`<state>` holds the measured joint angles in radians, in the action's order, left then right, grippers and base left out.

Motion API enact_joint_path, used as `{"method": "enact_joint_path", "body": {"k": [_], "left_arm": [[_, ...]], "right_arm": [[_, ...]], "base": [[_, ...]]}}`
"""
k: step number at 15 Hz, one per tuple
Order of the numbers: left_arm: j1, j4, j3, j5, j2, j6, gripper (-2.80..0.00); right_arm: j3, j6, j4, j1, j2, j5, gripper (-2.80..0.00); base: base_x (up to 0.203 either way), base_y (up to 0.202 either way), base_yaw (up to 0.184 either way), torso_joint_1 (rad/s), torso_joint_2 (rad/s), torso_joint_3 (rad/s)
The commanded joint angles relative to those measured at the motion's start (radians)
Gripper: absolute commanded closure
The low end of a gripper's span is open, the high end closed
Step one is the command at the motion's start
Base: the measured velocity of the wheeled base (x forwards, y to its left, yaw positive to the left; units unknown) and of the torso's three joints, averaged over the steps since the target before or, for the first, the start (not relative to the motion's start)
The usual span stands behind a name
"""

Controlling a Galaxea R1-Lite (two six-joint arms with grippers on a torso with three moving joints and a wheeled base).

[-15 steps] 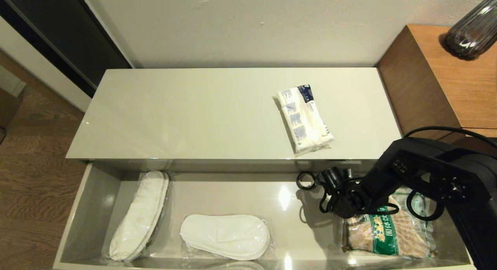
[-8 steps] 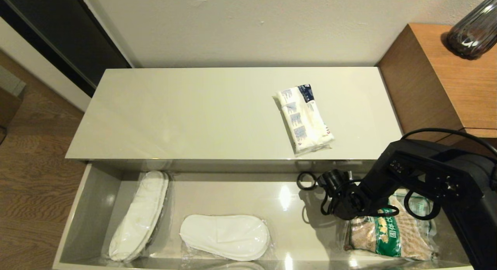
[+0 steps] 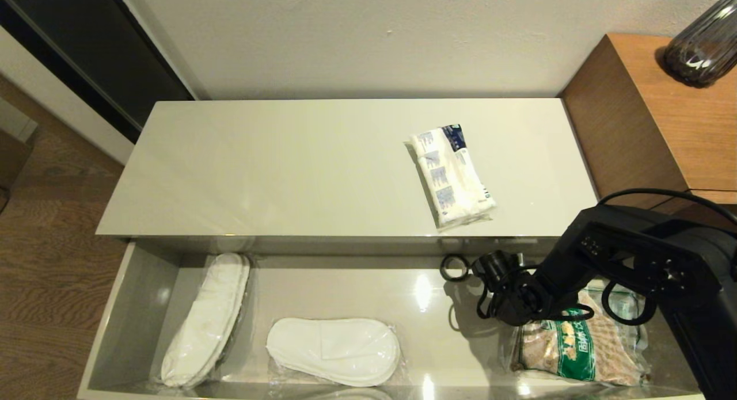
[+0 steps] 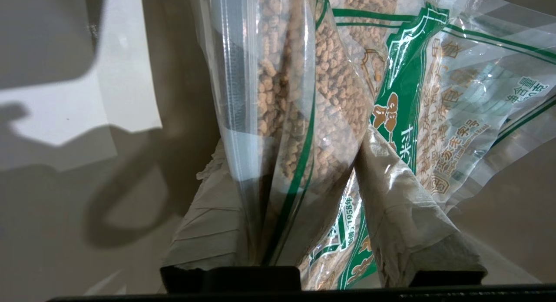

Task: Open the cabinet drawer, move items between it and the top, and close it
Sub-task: Take out the solid drinks from the drawer

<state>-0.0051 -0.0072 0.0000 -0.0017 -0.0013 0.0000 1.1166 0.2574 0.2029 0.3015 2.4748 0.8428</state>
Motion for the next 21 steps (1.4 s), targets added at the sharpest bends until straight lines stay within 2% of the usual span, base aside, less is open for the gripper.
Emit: {"method": "enact_joint_path", "body": {"k": [1, 12, 18, 21], "left_arm": [[-0.001, 0.000, 0.000, 0.000, 0.001, 0.000, 0.00], [-0.001, 0.000, 0.000, 0.000, 0.001, 0.000, 0.00], [-0.001, 0.000, 0.000, 0.000, 0.001, 0.000, 0.00], [0.001, 0.000, 0.000, 0.000, 0.001, 0.000, 0.00]], "right_arm": [[-0.011, 0.005, 0.001, 0.001, -0.019, 0.006, 0.00], [-0.114, 0.014, 0.003, 0.001, -0.144, -0.030, 0.00], [-0.227, 0.105, 0.001, 0.009, -0.253, -0.090, 0.00], [-0.278, 0.117, 0.001, 0.023, -0.319, -0.111, 0.00]], "base": [[0.000, 0.000, 0.000, 0.000, 0.00, 0.000], [0.000, 0.000, 0.000, 0.000, 0.00, 0.000], [0.000, 0.000, 0.000, 0.000, 0.00, 0.000], [0.000, 0.000, 0.000, 0.000, 0.00, 0.000]]}}
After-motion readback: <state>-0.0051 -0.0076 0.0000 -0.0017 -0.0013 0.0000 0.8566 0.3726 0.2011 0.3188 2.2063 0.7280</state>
